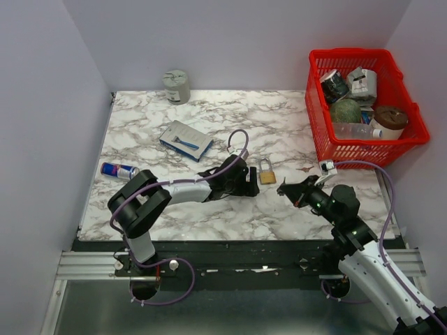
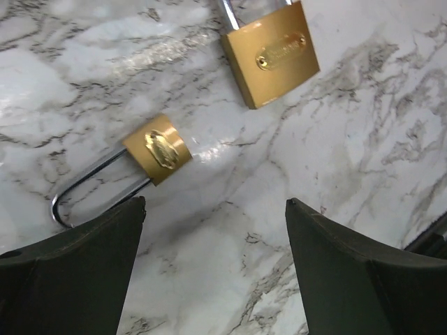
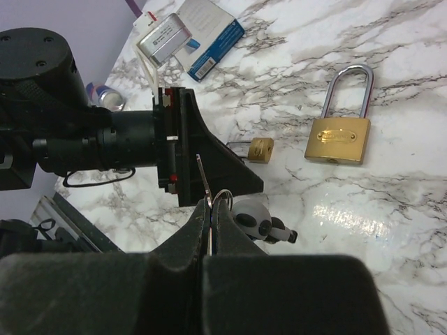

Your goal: Unlock with the key

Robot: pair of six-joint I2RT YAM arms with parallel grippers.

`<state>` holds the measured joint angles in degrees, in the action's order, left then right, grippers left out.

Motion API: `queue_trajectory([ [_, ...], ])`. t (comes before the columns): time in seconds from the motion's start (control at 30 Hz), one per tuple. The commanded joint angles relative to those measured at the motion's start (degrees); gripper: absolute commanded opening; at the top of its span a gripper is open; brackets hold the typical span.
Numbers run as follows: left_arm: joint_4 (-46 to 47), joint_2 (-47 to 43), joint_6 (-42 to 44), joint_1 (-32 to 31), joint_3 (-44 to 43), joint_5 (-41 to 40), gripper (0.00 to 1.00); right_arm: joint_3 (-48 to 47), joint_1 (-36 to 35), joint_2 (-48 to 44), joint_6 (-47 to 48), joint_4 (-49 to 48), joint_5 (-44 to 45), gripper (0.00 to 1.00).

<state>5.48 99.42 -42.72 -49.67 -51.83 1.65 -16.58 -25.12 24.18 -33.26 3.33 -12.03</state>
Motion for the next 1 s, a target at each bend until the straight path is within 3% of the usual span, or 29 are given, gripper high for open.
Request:
queue_trajectory([
  [0.0,-11.52,2.45,2.02,-0.08,-1.60,-12.18,0.91,0.32,0.25,-0.72,-0.76,1.50,0.69,0.01],
  [0.2,-6.54,3.50,4.31,0.01,-2.04,-9.57,0.92,0.49,0.25,-0.46,-0.94,1.50,0.52,0.01],
  [0.43,-7.14,7.98,6.50,0.01,-8.01,-8.68,0.92,0.76,0.25,-0.45,-0.76,2.46,0.34,0.01],
  [0.97,-18.83,6.93,7.38,-1.75,-9.69,-17.73,0.88,1.81,0.25,-1.86,-0.76,3.70,0.52,0.01],
])
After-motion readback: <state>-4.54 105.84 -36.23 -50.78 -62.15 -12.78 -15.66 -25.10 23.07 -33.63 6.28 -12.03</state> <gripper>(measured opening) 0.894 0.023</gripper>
